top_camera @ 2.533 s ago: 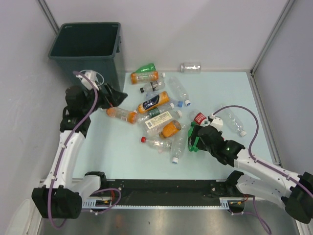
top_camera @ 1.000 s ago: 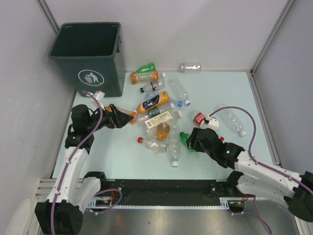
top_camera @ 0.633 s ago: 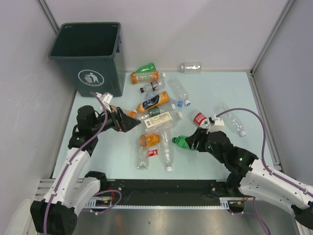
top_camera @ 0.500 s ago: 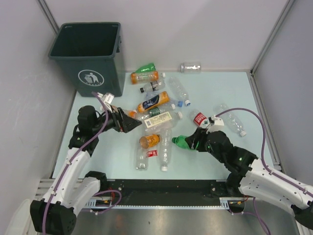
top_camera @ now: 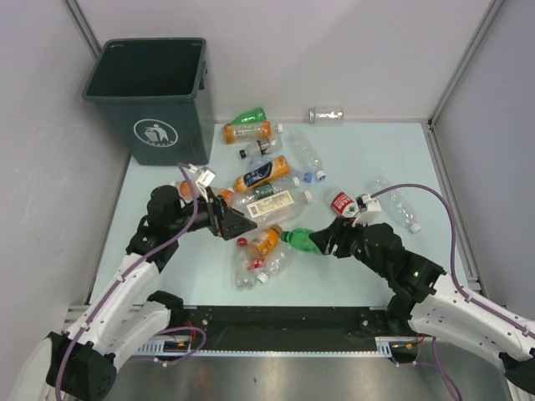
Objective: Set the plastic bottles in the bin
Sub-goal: Pick up the plastic bottle at the center of the board, then place the plastic bottle in the trash bin.
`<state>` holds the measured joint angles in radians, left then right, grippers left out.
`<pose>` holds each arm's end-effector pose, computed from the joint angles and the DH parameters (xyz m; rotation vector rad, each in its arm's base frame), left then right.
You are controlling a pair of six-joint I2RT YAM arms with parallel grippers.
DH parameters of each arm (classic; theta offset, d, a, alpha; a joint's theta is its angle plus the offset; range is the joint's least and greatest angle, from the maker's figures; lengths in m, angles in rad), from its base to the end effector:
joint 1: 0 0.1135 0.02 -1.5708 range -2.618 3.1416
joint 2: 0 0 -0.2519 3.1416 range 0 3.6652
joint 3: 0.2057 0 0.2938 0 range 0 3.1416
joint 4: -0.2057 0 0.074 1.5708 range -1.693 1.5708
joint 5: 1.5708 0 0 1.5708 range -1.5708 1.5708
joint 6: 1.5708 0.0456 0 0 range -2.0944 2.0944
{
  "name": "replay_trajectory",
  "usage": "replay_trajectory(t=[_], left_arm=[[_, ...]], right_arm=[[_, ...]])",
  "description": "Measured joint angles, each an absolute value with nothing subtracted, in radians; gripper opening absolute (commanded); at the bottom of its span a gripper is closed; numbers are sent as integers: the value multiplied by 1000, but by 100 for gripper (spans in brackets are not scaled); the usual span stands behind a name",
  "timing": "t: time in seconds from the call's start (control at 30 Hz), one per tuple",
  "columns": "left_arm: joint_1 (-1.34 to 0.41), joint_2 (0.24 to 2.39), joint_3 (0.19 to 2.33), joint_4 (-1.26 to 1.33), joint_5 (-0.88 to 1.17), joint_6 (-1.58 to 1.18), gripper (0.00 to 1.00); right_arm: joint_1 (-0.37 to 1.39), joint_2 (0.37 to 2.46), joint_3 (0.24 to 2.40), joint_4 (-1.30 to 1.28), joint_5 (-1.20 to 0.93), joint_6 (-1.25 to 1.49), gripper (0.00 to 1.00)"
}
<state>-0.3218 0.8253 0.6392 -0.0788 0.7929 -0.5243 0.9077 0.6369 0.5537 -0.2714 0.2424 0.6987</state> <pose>0.2223 -0.1084 0.2766 0.4059 1.9173 -1.2986 0.1440 0.1666 0.2581 -0.0400 2.0075 0.8330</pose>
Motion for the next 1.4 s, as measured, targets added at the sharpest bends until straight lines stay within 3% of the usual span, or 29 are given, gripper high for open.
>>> replay_trajectory(t=[0.37,0.8,0.93,1.13,1.2,1.23,1.3,1.4], left_arm=[[-458,831,627,10,824,-551,100],[-558,886,563,284,897,-759,99],[-567,887,563,356,913,-812,85],[-583,908,556,468,932,-902,46],[-586,922,554,500,931,-926,29],[-586,925,553,506,929,-935,19],[-588,931,553,515,928,-944,8],[-593,932,553,515,927,-946,0]], right_arm=[[879,581,554,-93,-15,715,6],[868,580,554,96,-174,787,5],[865,581,554,131,-190,794,5],[860,586,554,152,-200,802,8],[856,584,554,151,-200,803,9],[854,583,554,151,-198,803,15],[854,579,554,150,-192,804,21],[853,571,554,148,-181,805,54]])
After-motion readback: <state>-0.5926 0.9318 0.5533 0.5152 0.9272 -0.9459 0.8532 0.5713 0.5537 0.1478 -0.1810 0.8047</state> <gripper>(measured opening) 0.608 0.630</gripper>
